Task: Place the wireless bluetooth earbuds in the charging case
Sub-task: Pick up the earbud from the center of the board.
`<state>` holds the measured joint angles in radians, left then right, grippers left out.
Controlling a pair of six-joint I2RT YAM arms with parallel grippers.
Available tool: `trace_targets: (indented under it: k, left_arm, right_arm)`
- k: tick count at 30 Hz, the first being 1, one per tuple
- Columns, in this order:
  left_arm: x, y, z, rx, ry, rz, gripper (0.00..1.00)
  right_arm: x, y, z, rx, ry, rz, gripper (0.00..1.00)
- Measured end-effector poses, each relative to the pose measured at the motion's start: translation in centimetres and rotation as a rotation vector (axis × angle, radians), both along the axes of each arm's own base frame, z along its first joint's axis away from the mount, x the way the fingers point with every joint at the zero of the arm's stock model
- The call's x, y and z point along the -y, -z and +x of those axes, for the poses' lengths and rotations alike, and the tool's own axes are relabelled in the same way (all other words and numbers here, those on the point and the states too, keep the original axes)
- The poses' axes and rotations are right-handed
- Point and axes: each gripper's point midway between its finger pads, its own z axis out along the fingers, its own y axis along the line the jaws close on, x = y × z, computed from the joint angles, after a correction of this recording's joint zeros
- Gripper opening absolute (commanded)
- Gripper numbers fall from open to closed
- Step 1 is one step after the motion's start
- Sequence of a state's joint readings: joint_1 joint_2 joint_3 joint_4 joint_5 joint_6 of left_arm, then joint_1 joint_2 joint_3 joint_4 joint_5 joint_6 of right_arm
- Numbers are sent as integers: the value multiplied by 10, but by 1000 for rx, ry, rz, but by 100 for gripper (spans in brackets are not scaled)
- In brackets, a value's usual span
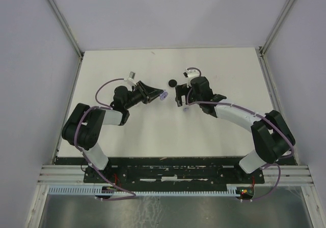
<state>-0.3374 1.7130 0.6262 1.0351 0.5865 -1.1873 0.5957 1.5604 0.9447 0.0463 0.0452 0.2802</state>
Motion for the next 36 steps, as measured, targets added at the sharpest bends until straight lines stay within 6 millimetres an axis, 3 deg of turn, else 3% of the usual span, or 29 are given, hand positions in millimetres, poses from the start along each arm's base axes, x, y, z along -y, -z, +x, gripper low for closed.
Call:
trace_targets:
  k: [6,9,13,28,36]
  left_arm:
    - [-30,-10,11,1,-108,-28,3]
    - [-33,-14,9,2,-123,-39,3]
    - [-35,-11,5,-5,-126,-40,3]
    - [-38,-14,4,9,-132,-58,3]
    - [-44,-12,5,6,-145,-58,3]
  right_arm:
    - [28,-7,9,-36,137,-134,96]
    - [34,-7,9,-63,155,-179,96]
    - [38,9,-3,-139,135,-222,95]
    - [30,57,-28,-303,56,-238,93]
    - [19,61,-35,-344,20,-189,92]
